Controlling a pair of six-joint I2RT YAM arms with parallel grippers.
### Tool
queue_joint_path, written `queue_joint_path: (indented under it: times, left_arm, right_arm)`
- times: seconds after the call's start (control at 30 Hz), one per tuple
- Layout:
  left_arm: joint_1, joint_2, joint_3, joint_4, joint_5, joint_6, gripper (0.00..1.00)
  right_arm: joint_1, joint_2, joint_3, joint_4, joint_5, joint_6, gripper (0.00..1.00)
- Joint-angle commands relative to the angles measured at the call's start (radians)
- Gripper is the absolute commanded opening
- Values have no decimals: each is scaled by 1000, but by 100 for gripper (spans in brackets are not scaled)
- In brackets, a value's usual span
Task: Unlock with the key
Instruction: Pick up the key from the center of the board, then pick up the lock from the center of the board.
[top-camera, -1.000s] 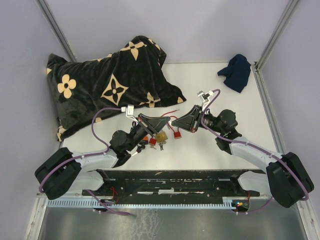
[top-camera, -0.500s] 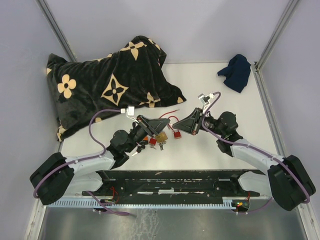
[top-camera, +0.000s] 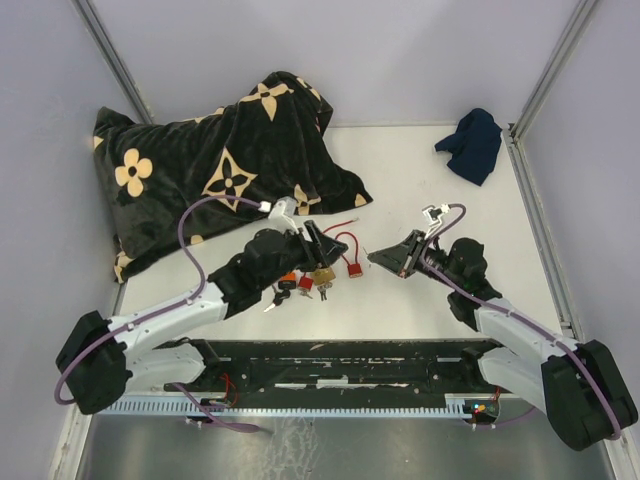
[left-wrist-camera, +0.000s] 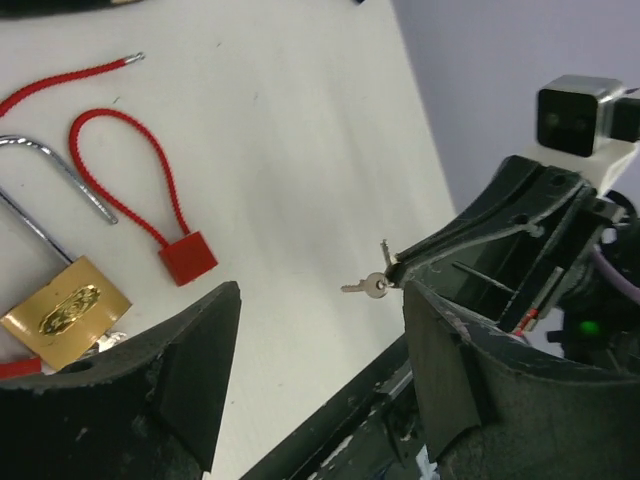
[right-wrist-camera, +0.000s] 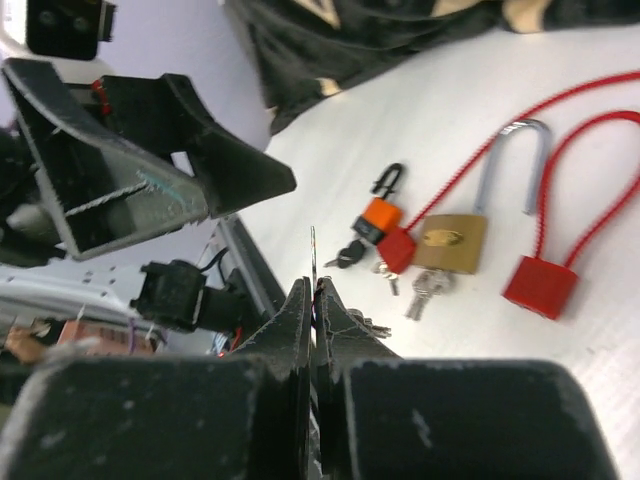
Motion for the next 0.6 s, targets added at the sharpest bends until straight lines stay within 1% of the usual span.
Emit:
queue_joint_path:
  times: [0.0, 0.07, 0.2, 0.33, 0.57]
  left_arm:
    - [-13, 119, 150, -296, 64, 103, 73]
    - [-24, 174, 200, -357, 59, 117, 74]
    - [-54, 290, 320, -479, 13, 142, 76]
    - [-68, 450, 466, -644, -38, 152, 76]
    - [-68, 700, 685, -795, -85, 155, 76]
  right_arm:
    - [-20, -48, -58, -42, 143, -30, 2]
    - [-23, -67, -87, -53, 199, -37, 2]
    - [-27, -105, -102, -138, 275, -93, 2]
    - [-31, -149, -135, -164, 357, -123, 2]
    - [-31, -217, -167, -219, 422, -125, 2]
